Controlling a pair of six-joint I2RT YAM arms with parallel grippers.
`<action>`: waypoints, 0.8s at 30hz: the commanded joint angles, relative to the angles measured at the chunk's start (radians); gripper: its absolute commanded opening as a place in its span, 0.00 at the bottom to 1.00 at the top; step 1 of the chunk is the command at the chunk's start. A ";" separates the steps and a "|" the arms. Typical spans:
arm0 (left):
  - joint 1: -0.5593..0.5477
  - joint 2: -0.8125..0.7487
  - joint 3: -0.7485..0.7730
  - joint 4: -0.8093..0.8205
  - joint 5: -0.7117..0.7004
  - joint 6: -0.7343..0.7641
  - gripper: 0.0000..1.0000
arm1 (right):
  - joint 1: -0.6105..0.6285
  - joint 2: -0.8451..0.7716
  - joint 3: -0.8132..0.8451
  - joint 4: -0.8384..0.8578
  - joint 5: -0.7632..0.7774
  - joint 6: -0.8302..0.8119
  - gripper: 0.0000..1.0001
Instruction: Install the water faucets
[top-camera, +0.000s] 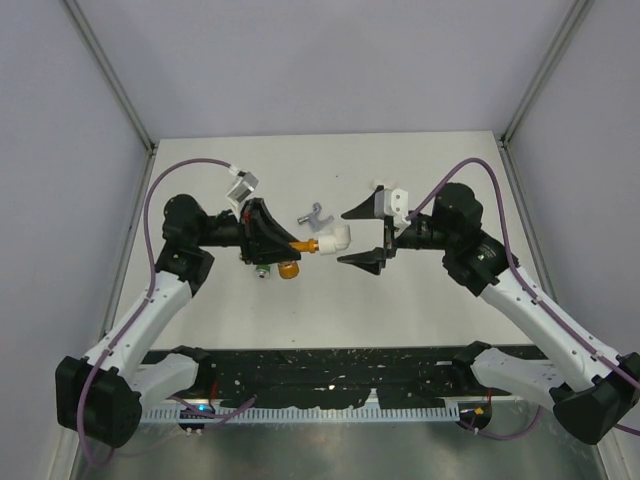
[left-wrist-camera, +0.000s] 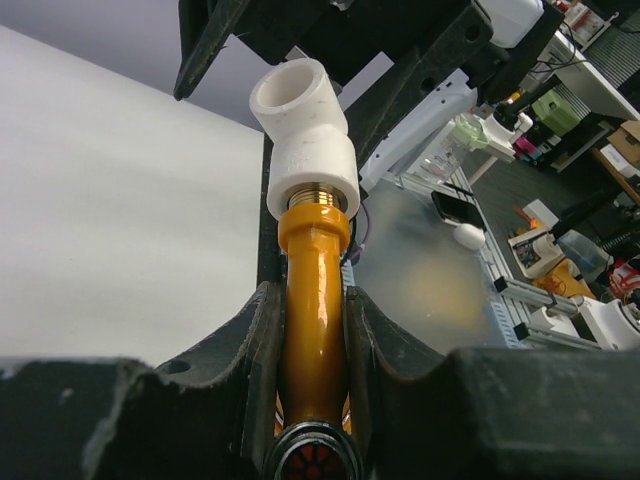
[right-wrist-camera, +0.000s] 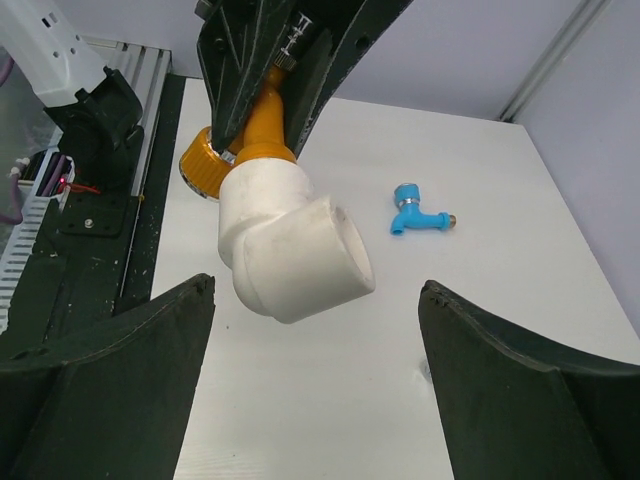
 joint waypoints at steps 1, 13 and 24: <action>0.003 -0.002 0.064 0.026 0.040 -0.054 0.00 | 0.025 -0.038 -0.015 0.056 -0.003 -0.036 0.87; 0.003 -0.016 0.168 -0.405 -0.020 -0.025 0.00 | 0.091 -0.108 -0.045 0.062 0.218 -0.351 0.87; 0.005 -0.020 0.194 -0.390 -0.060 -0.221 0.00 | 0.273 -0.102 -0.003 -0.048 0.445 -0.679 0.86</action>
